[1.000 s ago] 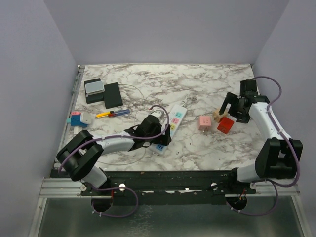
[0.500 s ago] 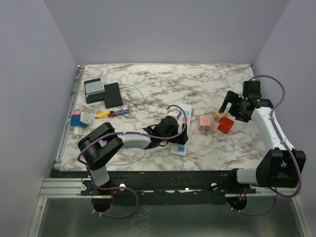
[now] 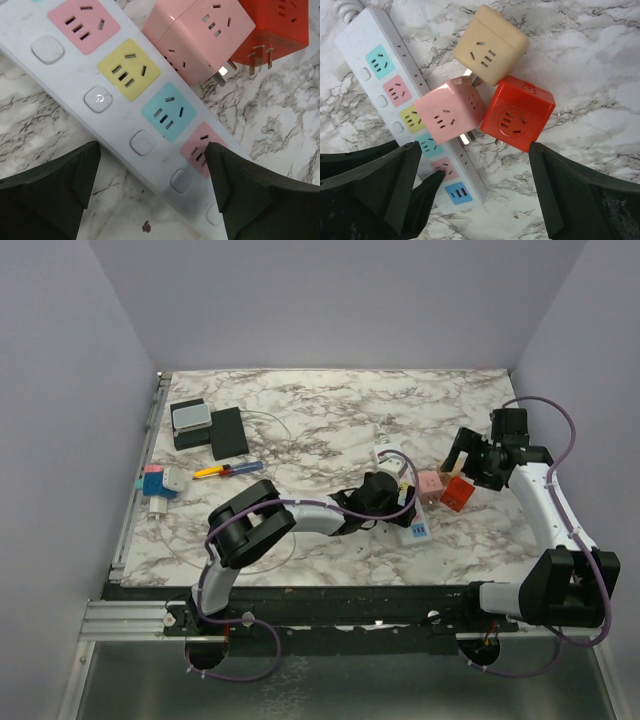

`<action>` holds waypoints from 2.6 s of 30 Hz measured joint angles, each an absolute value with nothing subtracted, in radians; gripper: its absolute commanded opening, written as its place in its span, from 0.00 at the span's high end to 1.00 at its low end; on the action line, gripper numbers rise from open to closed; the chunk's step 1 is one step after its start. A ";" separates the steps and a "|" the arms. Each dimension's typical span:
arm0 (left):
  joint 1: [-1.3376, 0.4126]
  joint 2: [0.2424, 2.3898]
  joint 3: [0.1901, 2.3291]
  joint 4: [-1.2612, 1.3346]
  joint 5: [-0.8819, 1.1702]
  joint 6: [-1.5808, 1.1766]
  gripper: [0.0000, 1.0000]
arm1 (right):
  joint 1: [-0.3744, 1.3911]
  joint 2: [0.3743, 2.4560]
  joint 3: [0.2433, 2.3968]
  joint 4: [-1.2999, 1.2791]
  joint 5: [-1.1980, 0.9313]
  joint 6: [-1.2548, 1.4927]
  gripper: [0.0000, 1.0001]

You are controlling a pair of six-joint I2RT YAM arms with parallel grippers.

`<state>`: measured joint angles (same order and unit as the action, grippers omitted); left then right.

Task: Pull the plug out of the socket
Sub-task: Move the socket to the center of the board.

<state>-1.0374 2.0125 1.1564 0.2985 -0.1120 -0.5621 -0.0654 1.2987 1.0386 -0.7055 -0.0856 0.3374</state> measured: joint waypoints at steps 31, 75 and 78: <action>-0.833 1.542 1.138 -0.108 -0.093 -0.312 0.01 | -0.065 1.247 1.031 -0.636 -0.196 0.312 0.00; 0.433 1.446 0.823 -0.102 -0.153 -0.444 0.01 | -0.066 1.198 1.008 -0.542 -0.388 0.286 0.00; 0.438 1.448 0.822 -0.099 -0.145 -0.445 0.01 | -0.065 1.198 1.005 -0.541 -0.391 0.286 0.00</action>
<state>0.4381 1.4479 0.8223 -0.0986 -0.1448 -0.4450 -0.0654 1.1984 1.0054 -0.5407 -0.3908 0.2863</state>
